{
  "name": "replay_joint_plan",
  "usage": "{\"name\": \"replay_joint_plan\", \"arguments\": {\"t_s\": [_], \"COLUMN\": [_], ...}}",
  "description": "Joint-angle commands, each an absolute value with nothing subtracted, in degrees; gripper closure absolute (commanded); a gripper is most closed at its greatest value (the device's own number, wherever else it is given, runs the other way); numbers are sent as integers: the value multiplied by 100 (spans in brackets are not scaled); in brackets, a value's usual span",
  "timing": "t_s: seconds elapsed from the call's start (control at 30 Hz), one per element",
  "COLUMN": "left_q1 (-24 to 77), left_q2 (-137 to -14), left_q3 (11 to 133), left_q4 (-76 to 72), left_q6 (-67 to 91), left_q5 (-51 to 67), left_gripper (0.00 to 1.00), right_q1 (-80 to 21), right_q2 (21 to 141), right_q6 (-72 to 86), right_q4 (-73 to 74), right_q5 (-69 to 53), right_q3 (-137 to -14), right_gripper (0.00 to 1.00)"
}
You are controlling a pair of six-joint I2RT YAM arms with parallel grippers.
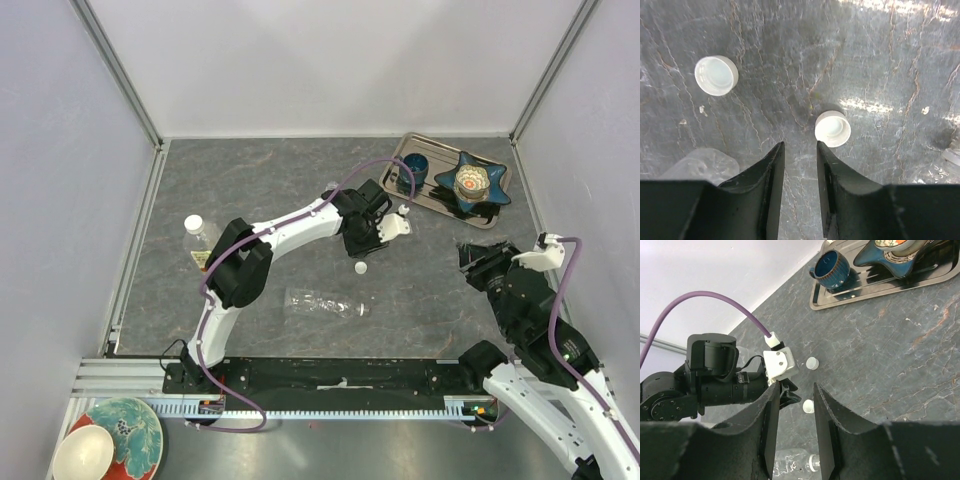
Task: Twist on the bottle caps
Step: Pick up the bottle cap from the center of the board.
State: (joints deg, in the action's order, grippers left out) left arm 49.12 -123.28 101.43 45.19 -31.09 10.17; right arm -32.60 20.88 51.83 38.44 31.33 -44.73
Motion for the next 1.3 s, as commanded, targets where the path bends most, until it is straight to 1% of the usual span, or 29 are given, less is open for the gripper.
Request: {"name": "replay_joint_plan", "arguments": {"t_s": [0.0,0.23,0.33,0.47,0.57,0.77,0.93,1.0,1.03,1.07,1.13,1.17,1.27], "left_q1": [4957,4957,4957,4957,4957,4913,4913,4913,4913,4913,4913,4913,4948], "left_q2": [-12296,-12384,-12366,-12428,-12480,-12533,-12604,-12612,-12612,-12612,-12647,-12665,-12613], "left_q3": [10354,10222,10108,10081,10002,9861,9853,9765,9712,9677,9668,9668,9642], "left_q4": [4236,4219,4227,4210,4114,3929,3920,3824,3771,3718,3718,3726,3727], "left_q6": [-2971,-2953,-3058,-3085,-3111,-3208,-3191,-3173,-3190,-3199,-3173,-3086,-2980], "left_q5": [1204,1397,1441,1441,1389,1345,1406,1380,1354,1354,1397,1432,1529], "left_gripper": [62,61,58,51,50,50,53,58,63,79,95,98,98], "right_q1": [-3252,-3252,-3243,-3243,-3243,-3243,-3243,-3243,-3243,-3243,-3235,-3243,-3243], "right_q2": [2171,2346,2390,2400,2391,2391,2399,2391,2382,2373,2364,2364,2382], "right_q6": [5168,5168,5150,5177,5177,5203,5203,5212,5221,5221,5229,5238,5300], "right_q4": [3858,3867,3858,3867,3876,3911,3964,3981,3981,3981,3981,3981,3973], "right_q5": [3146,3111,3129,3138,3146,3129,3146,3138,3138,3138,3138,3138,3138], "right_q3": [-4606,-4623,-4641,-4658,-4693,-4737,-4799,-4799,-4808,-4799,-4808,-4808,-4843], "right_gripper": [60,59,57,55,54,55,55,55,56,57,59,59,59]}}
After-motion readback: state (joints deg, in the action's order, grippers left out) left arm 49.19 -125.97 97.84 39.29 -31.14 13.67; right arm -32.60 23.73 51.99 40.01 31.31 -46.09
